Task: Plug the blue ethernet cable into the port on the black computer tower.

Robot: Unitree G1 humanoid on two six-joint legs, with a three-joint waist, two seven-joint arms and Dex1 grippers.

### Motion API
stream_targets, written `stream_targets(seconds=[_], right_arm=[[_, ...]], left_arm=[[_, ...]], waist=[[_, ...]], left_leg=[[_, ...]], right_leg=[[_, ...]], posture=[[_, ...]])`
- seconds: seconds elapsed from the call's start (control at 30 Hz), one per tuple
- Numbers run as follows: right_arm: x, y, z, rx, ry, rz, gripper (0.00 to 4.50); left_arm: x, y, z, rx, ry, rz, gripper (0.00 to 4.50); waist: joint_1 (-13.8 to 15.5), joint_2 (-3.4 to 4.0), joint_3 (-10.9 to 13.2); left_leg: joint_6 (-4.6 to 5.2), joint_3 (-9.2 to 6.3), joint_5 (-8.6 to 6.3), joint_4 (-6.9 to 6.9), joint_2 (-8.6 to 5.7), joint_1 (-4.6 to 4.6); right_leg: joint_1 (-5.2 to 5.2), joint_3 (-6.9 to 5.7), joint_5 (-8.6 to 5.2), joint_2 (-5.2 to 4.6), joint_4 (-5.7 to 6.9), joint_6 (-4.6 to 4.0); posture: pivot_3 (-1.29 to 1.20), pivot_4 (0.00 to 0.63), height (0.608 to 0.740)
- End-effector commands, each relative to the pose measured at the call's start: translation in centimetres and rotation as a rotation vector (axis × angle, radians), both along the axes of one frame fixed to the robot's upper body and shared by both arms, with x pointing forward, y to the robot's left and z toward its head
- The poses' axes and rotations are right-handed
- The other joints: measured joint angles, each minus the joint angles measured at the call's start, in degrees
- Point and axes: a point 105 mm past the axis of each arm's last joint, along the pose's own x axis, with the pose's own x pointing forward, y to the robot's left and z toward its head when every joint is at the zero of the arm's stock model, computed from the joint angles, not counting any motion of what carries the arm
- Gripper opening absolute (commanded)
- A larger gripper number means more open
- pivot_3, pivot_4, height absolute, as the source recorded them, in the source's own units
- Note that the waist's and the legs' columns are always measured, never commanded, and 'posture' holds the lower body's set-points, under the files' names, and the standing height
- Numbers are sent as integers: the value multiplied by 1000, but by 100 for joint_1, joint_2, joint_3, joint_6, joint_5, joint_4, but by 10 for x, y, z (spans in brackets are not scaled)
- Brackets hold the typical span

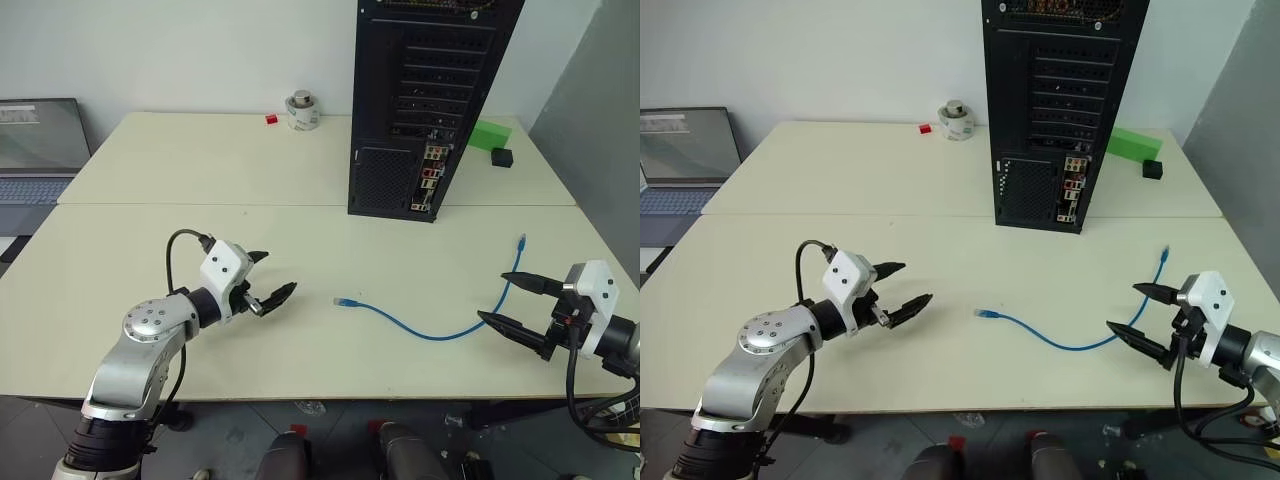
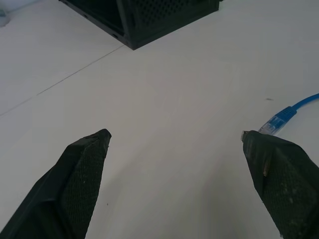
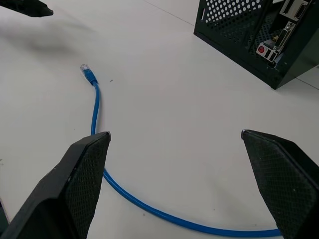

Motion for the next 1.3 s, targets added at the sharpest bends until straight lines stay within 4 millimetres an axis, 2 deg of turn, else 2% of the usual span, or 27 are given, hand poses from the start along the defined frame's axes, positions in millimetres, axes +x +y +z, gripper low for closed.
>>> stream_targets(seconds=[0.03,0.3,0.5,0.63,0.73,0.87,1.03,1.17,1.3], right_arm=[[-3,2,9,-26,-36,22,4460],[-1,4,9,-41,-36,41,4460],[-4,13,7,-70,-16,100,4460],[-14,36,3,-97,2,210,4460],[-9,57,3,-74,-17,245,4460],[9,87,-15,-92,-14,278,4460],[28,119,-38,-71,25,309,4460],[41,138,-54,-49,45,313,4460],[47,148,-66,-45,62,315,4460]], left_arm=[[-3,-1,15,6,-68,-24,4500],[-6,-3,10,22,-52,-29,4500],[-13,-6,6,31,-20,-74,4500],[-16,-6,3,53,9,-114,4500],[-23,-11,-1,70,44,-183,4500],[-36,-22,-7,77,92,-299,4500],[-30,-23,-2,72,77,-307,4500],[-32,-27,-5,87,86,-345,4500],[-35,-30,-10,113,93,-371,4500]], waist=[[0,0,0],[0,0,0],[0,0,0],[0,0,0],[-15,0,0],[-15,-2,0],[0,-5,4],[5,-7,4],[-4,-6,5]], left_leg=[[0,0,0,0,0,0],[0,1,0,0,0,0],[0,1,0,0,0,0],[0,-1,0,0,1,0],[0,0,0,0,3,2],[0,-1,0,0,4,1],[0,-2,0,0,5,-1],[0,-5,0,2,3,-5],[0,-6,0,1,4,-3]], right_leg=[[0,0,0,0,0,0],[0,1,0,0,0,0],[0,1,0,0,0,0],[0,-1,0,0,1,0],[0,0,-8,1,1,14],[-2,-1,-7,3,1,11],[-5,-2,-1,3,1,-2],[-6,-6,-1,2,-1,-4],[-6,-6,0,1,1,-5]], posture=[[0,150,740],[0,150,740],[0,150,740],[0,150,740],[0,150,740],[0,150,740],[0,150,740],[0,150,740],[0,150,740]])
